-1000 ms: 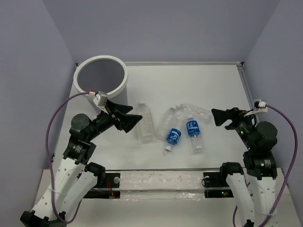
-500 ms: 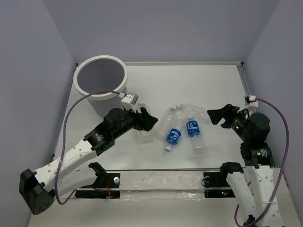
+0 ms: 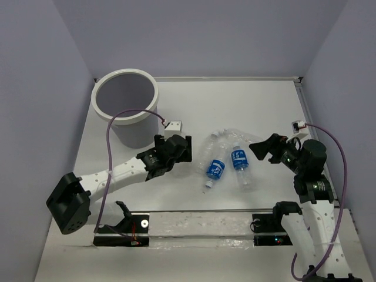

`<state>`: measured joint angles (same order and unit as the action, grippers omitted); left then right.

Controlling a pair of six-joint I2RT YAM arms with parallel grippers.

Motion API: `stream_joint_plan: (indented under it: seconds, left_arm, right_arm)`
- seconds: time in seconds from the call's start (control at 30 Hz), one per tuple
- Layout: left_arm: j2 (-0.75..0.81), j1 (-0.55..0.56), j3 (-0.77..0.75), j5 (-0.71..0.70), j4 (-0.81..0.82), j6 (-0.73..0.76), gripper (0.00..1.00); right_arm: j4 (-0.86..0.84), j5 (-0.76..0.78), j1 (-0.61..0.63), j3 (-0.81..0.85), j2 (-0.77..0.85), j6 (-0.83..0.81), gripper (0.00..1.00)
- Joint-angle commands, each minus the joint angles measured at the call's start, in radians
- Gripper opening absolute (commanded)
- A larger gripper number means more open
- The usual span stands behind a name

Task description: Put the plastic bottles in the bin

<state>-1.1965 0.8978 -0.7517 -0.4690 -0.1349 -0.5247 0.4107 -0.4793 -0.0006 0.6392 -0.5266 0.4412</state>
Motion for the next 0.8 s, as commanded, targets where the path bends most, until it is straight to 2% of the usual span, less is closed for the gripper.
stream_joint_plan:
  seconds: [0.0,0.2,0.57,0.77]
  left_arm:
    - [-0.104,0.006,-0.106,-0.092,0.003,-0.021,0.99]
    - [-0.212,0.006,-0.185,-0.148,-0.048,-0.057,0.99]
    - [-0.357,0.006,-0.245,-0.246,-0.094,-0.055,0.99]
    - [-0.406,0.004,-0.252,-0.244,-0.054,-0.034,0.99]
  right_arm:
    - [-0.067,-0.073,-0.006,-0.024,0.007,-0.01,0.95]
    - [-0.084,-0.127,-0.006,-0.055,0.027,-0.001,0.95]
    - [-0.113,-0.179,-0.006,-0.078,0.042,0.013,0.96]
    - [-0.136,-0.212,0.004,-0.084,0.042,0.024,0.96]
